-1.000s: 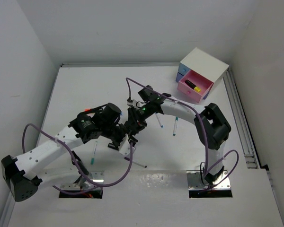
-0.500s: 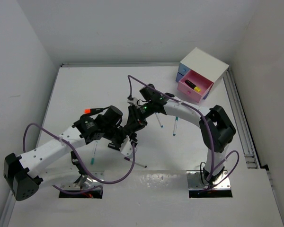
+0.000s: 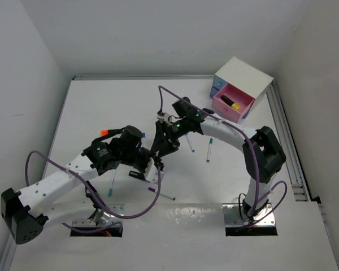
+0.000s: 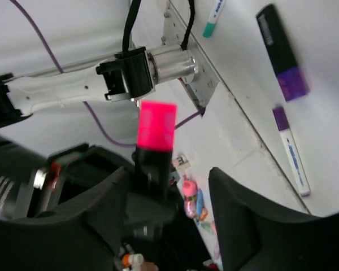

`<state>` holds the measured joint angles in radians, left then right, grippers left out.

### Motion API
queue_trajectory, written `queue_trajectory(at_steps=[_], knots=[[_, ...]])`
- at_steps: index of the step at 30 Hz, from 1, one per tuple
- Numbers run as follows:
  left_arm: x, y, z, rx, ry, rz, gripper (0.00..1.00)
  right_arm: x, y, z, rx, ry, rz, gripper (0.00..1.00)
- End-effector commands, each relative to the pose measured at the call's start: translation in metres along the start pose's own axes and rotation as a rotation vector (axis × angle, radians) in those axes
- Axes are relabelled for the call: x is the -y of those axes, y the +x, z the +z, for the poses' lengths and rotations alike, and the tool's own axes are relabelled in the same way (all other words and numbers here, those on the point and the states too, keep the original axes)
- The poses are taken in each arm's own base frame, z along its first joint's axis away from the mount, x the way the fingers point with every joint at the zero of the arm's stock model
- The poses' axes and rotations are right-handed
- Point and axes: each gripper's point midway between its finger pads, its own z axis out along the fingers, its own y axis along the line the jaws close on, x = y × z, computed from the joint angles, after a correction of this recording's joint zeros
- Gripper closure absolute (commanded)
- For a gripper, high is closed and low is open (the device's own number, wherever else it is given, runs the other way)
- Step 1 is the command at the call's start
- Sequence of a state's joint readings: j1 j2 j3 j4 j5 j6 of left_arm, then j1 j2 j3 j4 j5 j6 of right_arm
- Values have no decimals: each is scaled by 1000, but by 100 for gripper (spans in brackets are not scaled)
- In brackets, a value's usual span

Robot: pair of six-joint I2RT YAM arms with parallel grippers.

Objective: Sort the stationery into containers
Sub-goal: Place the pen in the drawer.

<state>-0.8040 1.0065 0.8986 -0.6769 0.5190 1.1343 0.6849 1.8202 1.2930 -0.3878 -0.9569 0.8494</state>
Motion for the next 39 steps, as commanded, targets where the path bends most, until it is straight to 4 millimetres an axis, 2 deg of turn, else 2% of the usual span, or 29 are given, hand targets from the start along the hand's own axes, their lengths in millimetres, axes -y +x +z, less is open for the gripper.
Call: queue_trajectory(at_steps=[1, 2, 3, 4, 5, 6, 7, 8, 9, 10, 11, 13, 14, 16, 17, 20, 21, 22, 23, 24, 25, 30, 34, 39], knots=[[-28, -9, -17, 12, -141, -119, 100, -31, -23, -52, 89, -45, -112, 41], [-35, -14, -25, 31, -184, -155, 100, -19, -45, -76, 164, -9, -145, 41], [-36, -19, -28, 62, -209, -254, 100, -24, -59, -96, 218, 9, -188, 41], [-44, -24, -33, 94, -253, -294, 100, -19, -61, -110, 236, 45, -177, 41], [-50, -29, -42, 123, -302, -331, 100, -11, -73, -135, 299, 89, -243, 41], [-52, -27, -47, 150, -345, -479, 100, -11, -79, -152, 352, 146, -287, 41], [-68, -34, -60, 206, -434, -522, 100, -7, -81, -164, 380, 185, -313, 41], [-77, -30, -69, 246, -497, -678, 100, -3, -84, -179, 421, 223, -373, 41], [-89, -34, -79, 302, -558, -721, 100, -5, -82, -190, 472, 257, -430, 41], [-96, -30, -88, 348, -601, -860, 100, 10, -77, -195, 494, 276, -435, 41], [-105, -33, -95, 403, -632, -914, 100, -7, -69, -207, 545, 263, -510, 41], [-118, -32, -105, 461, -674, -1013, 100, -16, -65, -219, 597, 241, -610, 41], [-129, -31, -116, 516, -711, -1087, 100, -25, -55, -219, 598, 201, -658, 41], [-148, -28, -131, 585, -756, -1200, 100, -37, -47, -220, 606, 153, -671, 41], [-165, -33, -143, 641, -785, -1198, 100, -49, -44, -217, 608, 110, -710, 41], [-188, -32, -164, 753, -835, -1290, 100, -79, -44, -209, 622, 22, -741, 42], [-194, -29, -166, 770, -840, -1319, 100, -88, -43, -196, 592, -1, -744, 42], [-198, -26, -171, 806, -844, -1369, 100, -103, -45, -195, 590, -22, -745, 42], [-202, -28, -176, 836, -851, -1363, 100, -109, -46, -189, 572, -33, -744, 42], [-206, -26, -177, 849, -849, -1375, 100, -119, -43, -176, 536, -50, -756, 42], [-208, -26, -181, 872, -850, -1396, 100, -124, -52, -170, 530, -37, -767, 41], [-211, -36, -186, 918, -827, -1384, 100, -149, -57, -136, 459, -98, -764, 40], [-207, -39, -187, 914, -820, -1385, 100, -156, -72, -120, 454, -103, -769, 40], [-207, -43, -192, 922, -822, -1385, 100, -171, -80, -109, 446, -133, -794, 41]])
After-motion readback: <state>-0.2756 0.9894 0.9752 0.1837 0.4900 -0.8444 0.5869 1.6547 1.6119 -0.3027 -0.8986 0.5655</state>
